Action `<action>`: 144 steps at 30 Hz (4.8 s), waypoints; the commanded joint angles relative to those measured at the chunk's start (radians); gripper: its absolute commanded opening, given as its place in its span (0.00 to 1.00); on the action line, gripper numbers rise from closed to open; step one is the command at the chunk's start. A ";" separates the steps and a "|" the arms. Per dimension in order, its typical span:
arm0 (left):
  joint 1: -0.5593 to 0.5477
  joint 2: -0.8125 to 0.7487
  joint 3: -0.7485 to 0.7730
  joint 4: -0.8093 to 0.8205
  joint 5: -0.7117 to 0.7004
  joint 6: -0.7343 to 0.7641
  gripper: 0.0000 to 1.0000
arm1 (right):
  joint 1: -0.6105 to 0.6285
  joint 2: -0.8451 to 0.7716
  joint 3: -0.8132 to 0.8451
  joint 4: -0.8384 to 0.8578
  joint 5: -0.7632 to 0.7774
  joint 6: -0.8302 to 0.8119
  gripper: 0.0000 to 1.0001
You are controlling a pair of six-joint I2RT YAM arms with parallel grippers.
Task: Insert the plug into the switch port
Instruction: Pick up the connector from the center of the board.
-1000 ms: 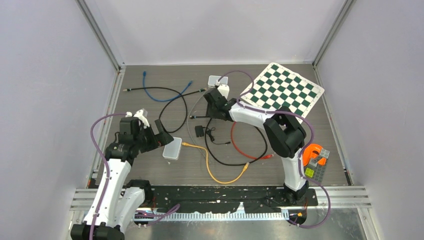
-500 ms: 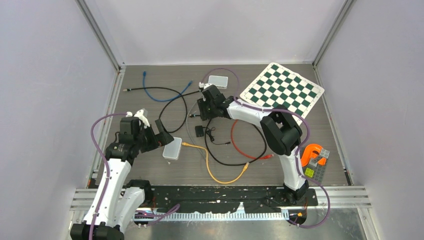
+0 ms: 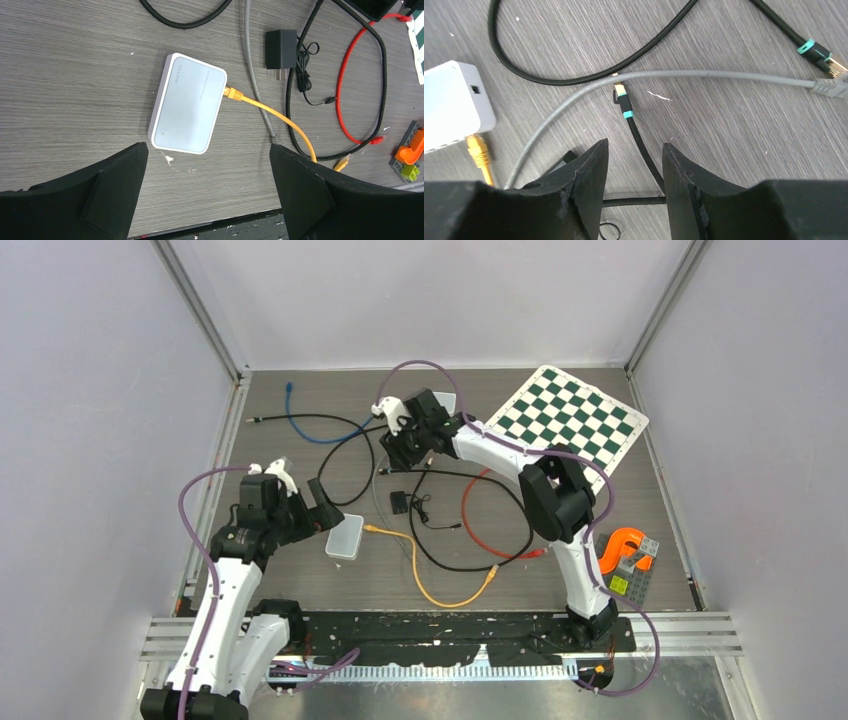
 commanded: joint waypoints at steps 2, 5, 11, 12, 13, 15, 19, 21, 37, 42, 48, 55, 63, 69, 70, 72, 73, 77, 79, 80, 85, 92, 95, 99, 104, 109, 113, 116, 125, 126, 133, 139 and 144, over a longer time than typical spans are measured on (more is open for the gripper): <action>-0.005 -0.003 0.011 0.007 -0.052 0.004 0.96 | -0.004 0.062 0.065 -0.062 -0.003 -0.123 0.51; -0.004 0.007 0.022 -0.005 -0.056 0.011 0.96 | -0.005 0.079 0.069 -0.058 -0.026 -0.134 0.51; -0.004 0.010 0.020 0.002 -0.050 0.011 0.96 | -0.005 0.127 0.118 -0.091 -0.021 -0.139 0.47; -0.004 0.013 0.019 0.005 -0.043 0.011 0.95 | -0.005 0.126 0.119 -0.091 -0.020 -0.147 0.45; -0.003 0.016 0.020 0.006 -0.036 0.011 0.95 | -0.005 0.121 0.117 -0.092 -0.020 -0.151 0.37; -0.003 0.021 0.021 0.008 -0.028 0.012 0.95 | -0.005 0.104 0.108 -0.088 -0.022 -0.165 0.20; -0.003 0.010 0.033 0.020 0.011 0.022 0.93 | -0.005 0.015 0.059 -0.065 -0.047 -0.185 0.05; -0.003 -0.008 0.031 0.044 0.031 0.024 0.92 | -0.005 -0.051 0.010 -0.053 -0.067 -0.173 0.05; -0.005 0.156 0.128 0.403 0.428 -0.038 0.84 | -0.044 -0.364 -0.095 -0.209 -0.375 -0.187 0.05; -0.005 0.146 0.112 0.561 0.481 -0.062 0.84 | -0.054 -0.410 -0.115 -0.310 -0.436 -0.216 0.05; -0.005 0.137 0.085 0.640 0.537 -0.049 0.85 | -0.060 -0.493 -0.167 -0.324 -0.538 -0.251 0.05; -0.006 0.198 0.102 0.761 0.701 -0.039 0.84 | -0.060 -0.473 -0.139 -0.421 -0.614 -0.309 0.05; -0.058 0.271 0.136 0.762 0.776 -0.008 0.79 | -0.060 -0.485 -0.140 -0.458 -0.657 -0.335 0.05; -0.127 0.302 0.169 0.717 0.813 0.032 0.75 | -0.060 -0.475 -0.127 -0.476 -0.670 -0.343 0.05; -0.133 0.307 0.173 0.712 0.818 0.038 0.73 | -0.060 -0.473 -0.125 -0.481 -0.678 -0.344 0.05; -0.137 0.306 0.170 0.712 0.816 0.040 0.70 | -0.060 -0.466 -0.115 -0.487 -0.690 -0.344 0.05; -0.137 0.305 0.165 0.712 0.812 0.043 0.69 | -0.060 -0.462 -0.111 -0.487 -0.693 -0.345 0.05; -0.141 0.304 0.151 0.711 0.816 0.056 0.69 | -0.061 -0.462 -0.117 -0.492 -0.713 -0.353 0.05; -0.140 0.309 0.153 0.668 0.816 0.081 0.73 | -0.060 -0.458 -0.113 -0.515 -0.713 -0.369 0.05; -0.141 0.309 0.153 0.662 0.814 0.088 0.74 | -0.061 -0.457 -0.111 -0.521 -0.713 -0.380 0.05; -0.154 0.325 0.162 0.654 0.831 0.089 0.69 | -0.060 -0.455 -0.120 -0.536 -0.706 -0.403 0.05; -0.169 0.333 0.160 0.615 0.853 0.090 0.57 | -0.060 -0.445 -0.118 -0.537 -0.712 -0.405 0.05; -0.169 0.320 0.155 0.595 0.852 0.108 0.57 | -0.060 -0.446 -0.123 -0.537 -0.712 -0.413 0.05; -0.169 0.313 0.163 0.582 0.859 0.109 0.38 | -0.060 -0.438 -0.117 -0.537 -0.698 -0.408 0.05; -0.169 0.289 0.158 0.570 0.831 0.097 0.17 | -0.061 -0.433 -0.111 -0.519 -0.658 -0.386 0.05; -0.169 0.293 0.154 0.566 0.764 0.025 0.00 | -0.060 -0.426 -0.070 -0.424 -0.493 -0.302 0.26; -0.169 0.297 0.152 0.579 0.691 -0.072 0.00 | -0.060 -0.459 -0.082 -0.283 -0.373 -0.301 0.50; -0.169 0.311 0.180 0.542 0.643 -0.124 0.00 | -0.060 -0.557 -0.240 -0.105 -0.343 -0.329 0.58; -0.169 0.339 0.230 0.480 0.629 -0.236 0.00 | -0.040 -0.824 -0.828 0.825 -0.411 -0.371 0.58; -0.170 0.339 0.233 0.473 0.629 -0.240 0.00 | -0.039 -0.824 -0.829 0.833 -0.416 -0.375 0.57; -0.169 0.340 0.253 0.420 0.634 -0.250 0.00 | -0.004 -0.792 -0.804 0.828 -0.412 -0.399 0.54; -0.169 0.339 0.259 0.395 0.611 -0.270 0.00 | 0.051 -0.766 -0.767 0.704 -0.413 -0.505 0.50; -0.169 0.339 0.258 0.398 0.605 -0.279 0.00 | 0.084 -0.751 -0.761 0.649 -0.396 -0.538 0.50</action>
